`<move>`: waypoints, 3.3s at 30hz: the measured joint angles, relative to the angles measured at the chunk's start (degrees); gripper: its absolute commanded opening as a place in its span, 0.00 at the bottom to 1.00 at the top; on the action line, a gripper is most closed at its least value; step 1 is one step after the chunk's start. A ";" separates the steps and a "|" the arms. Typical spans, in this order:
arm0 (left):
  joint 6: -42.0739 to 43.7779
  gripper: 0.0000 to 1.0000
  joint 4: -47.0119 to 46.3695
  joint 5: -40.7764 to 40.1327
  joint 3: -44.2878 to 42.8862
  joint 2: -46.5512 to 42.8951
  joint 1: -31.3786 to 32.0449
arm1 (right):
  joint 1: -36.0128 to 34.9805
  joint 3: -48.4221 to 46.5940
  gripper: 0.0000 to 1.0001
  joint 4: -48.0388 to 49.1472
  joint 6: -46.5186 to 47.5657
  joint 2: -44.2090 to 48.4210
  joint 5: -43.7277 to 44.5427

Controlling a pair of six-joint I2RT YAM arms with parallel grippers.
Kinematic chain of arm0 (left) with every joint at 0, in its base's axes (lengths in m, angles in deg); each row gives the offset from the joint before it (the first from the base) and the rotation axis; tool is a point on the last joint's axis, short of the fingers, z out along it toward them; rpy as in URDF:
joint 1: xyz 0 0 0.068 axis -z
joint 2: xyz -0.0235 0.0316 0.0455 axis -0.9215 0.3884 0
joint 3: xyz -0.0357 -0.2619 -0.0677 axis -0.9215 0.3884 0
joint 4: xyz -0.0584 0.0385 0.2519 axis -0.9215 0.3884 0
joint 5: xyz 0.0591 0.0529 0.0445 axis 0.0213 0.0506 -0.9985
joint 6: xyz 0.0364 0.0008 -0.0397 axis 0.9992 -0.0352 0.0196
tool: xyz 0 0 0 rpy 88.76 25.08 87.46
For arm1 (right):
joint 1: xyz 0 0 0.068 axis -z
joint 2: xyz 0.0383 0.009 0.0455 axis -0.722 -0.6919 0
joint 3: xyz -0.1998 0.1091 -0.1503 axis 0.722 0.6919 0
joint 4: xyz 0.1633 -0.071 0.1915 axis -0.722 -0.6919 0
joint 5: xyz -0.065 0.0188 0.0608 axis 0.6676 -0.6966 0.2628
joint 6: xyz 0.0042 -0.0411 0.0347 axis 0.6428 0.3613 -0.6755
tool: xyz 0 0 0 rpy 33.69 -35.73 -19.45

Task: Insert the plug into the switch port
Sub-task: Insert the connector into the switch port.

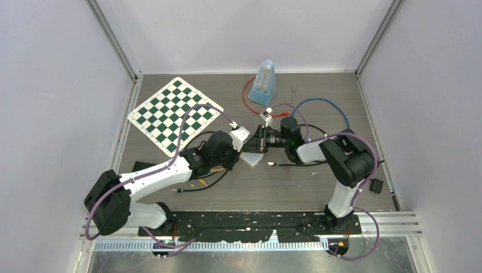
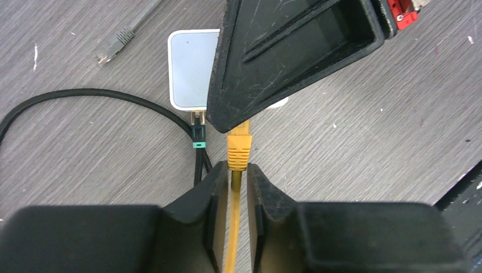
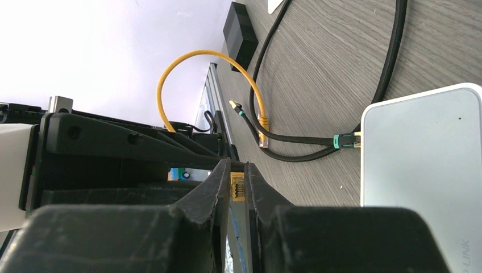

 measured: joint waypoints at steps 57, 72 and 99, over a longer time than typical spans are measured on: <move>-2.95 0.00 -5.29 -3.85 2.62 14.84 0.81 | 8.11 -18.49 0.50 -40.59 34.40 -8.87 7.98; -3.23 0.00 -0.70 -4.33 -2.10 17.66 0.81 | 7.37 -18.73 0.43 -40.76 35.47 -9.40 7.08; -4.74 0.00 6.03 -3.26 -6.91 20.52 0.81 | 7.08 -17.51 0.42 -39.17 35.23 -9.79 4.39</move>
